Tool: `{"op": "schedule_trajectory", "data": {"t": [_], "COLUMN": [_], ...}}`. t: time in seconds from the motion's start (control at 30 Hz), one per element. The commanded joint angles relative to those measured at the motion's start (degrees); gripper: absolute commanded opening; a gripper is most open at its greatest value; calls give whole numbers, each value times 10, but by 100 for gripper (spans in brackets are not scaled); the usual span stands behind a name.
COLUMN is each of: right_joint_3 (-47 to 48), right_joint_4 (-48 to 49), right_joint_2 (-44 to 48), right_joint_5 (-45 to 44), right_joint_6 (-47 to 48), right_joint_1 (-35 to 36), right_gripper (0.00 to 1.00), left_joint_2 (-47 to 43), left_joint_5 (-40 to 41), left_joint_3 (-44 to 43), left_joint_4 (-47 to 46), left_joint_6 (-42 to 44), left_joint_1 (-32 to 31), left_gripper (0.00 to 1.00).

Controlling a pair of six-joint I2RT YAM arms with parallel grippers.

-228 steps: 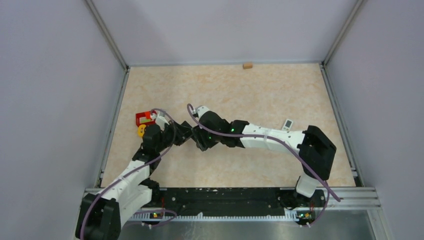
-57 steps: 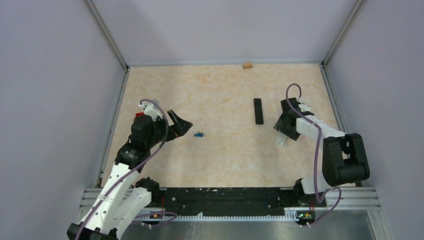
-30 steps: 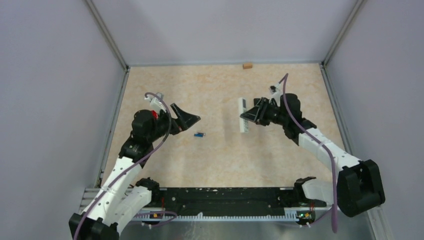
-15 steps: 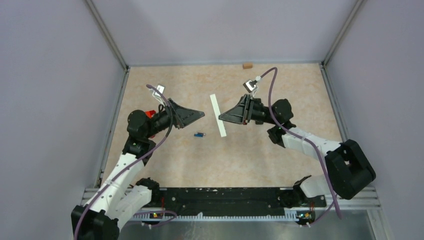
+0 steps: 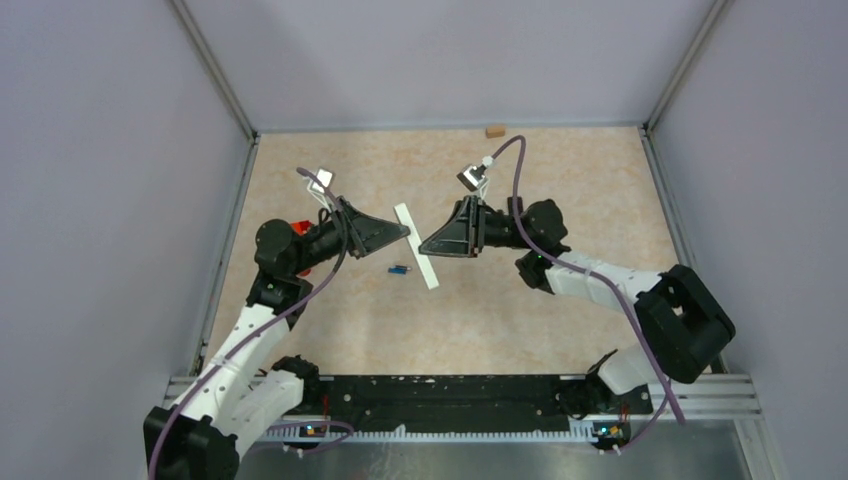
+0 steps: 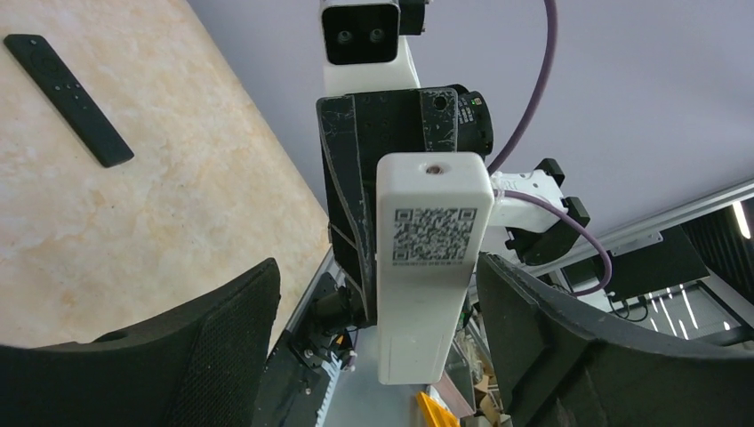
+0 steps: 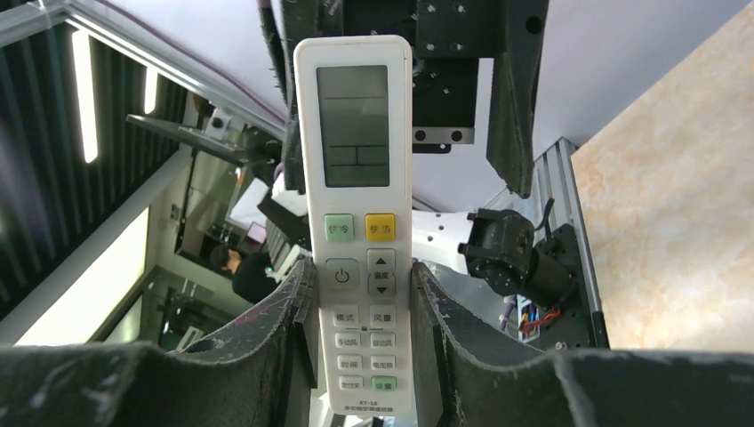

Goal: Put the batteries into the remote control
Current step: Adjust the remote control.

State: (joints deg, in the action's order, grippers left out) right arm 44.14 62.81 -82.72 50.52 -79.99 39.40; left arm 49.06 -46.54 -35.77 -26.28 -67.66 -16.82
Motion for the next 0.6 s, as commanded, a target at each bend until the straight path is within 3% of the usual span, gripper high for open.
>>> {"op": "schedule_trajectory", "data": {"t": [0.0,0.27,0.37,0.47,0.57], "right_joint_3": [41,73,78,77,69], "right_joint_4": [23,-16,-31,-50,-96], "right_joint_2": [-20,-57,-61,-57,-38], "right_joint_5": [0,-3,-5,-12,-34], "right_joint_6": [9,14,19,29,77], "right_joint_1": [18,27,30,30,30], "right_gripper": [17,17,19,22,37], "left_joint_2": [-4,-8,-1,2,4], "left_joint_5": [-19,-24,-29,-26,-12], "left_joint_3": [-16,-2,-4,-6,-9], "left_joint_4": [-16,-16,-22,-18,1], "left_joint_6": [-8,-12,-15,-11,-2], "left_joint_1": [-2,-2,-2,-2,-2], "left_gripper": [82,59,43,18,0]}}
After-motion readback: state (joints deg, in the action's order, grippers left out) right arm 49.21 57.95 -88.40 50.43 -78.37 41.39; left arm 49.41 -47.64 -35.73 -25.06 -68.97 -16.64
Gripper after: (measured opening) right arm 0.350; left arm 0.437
